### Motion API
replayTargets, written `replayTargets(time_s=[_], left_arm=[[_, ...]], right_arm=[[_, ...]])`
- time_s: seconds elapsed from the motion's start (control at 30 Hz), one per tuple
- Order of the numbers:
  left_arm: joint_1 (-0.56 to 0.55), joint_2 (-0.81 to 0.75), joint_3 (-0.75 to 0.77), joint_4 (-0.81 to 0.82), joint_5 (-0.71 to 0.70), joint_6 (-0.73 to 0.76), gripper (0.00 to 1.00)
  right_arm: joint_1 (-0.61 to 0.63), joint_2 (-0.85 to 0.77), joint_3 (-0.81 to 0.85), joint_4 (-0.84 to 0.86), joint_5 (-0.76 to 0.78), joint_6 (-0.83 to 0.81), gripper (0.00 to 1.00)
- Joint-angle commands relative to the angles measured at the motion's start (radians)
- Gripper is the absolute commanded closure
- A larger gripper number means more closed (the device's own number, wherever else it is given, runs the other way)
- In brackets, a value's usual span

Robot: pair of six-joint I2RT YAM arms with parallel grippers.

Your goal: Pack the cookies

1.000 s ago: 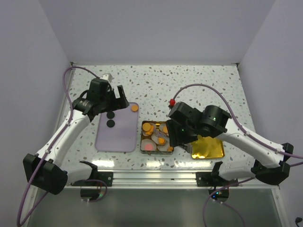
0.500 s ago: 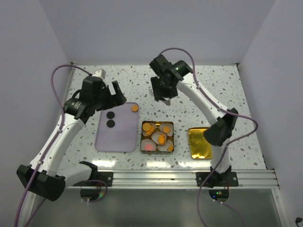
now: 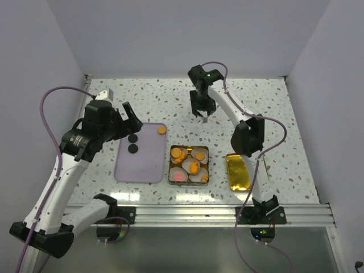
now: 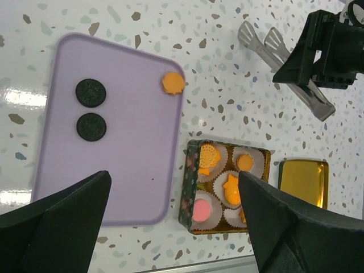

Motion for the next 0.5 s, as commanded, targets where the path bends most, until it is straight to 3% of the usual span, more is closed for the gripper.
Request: replayTargets(time_s=[0.0,0.47], left_arm=[[-0.006,-0.017,0.011,-0.054,-0.041,-0.021,0.0],[-0.006,-0.056,0.009,-0.111,-0.095,-0.032,0.0]], right_arm=[[-0.005,0.044,0.006,0.04,-0.007,-0.04,0.42],[-0.039,0.138,-0.098,0.112,-0.032,-0.053,0.43]])
